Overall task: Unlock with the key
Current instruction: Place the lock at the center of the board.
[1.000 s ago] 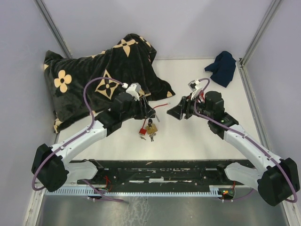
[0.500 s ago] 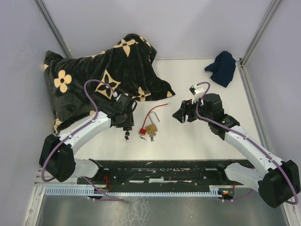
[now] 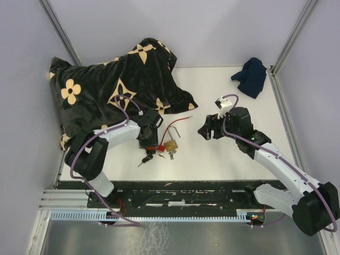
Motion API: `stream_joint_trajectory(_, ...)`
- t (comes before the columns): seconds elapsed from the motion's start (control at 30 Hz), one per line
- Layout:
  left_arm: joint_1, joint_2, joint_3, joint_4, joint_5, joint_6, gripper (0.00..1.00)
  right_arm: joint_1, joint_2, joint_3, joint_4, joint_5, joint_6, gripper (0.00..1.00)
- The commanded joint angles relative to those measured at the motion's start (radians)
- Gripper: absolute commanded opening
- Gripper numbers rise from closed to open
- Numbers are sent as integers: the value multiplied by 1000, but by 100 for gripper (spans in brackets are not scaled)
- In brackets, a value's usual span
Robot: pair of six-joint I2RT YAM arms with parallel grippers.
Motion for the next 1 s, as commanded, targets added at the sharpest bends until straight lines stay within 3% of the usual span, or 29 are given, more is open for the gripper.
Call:
stream_joint_trajectory(0.0,-2,-9,55,89,40,0,56,-1,-19,5,13,31,-18,73)
stream_joint_trajectory(0.2,-3,-88,45,77,6,3,78,-1,22,53,-59,87,-28,76)
stream_joint_trajectory(0.4,-1,-278,68,26,-63,43,87,-3,103,146,-162,228,-47,81)
stream_joint_trajectory(0.53,0,-421,116,-15,-212,108,94,-18,195,215,-206,324,-73,85)
stream_joint_trajectory(0.8,2,-593,127,50,-333,299,96,-144,417,367,-220,415,-95,88)
stream_joint_trajectory(0.97,2,-664,33,90,-383,384,96,-238,589,501,-195,421,-103,88)
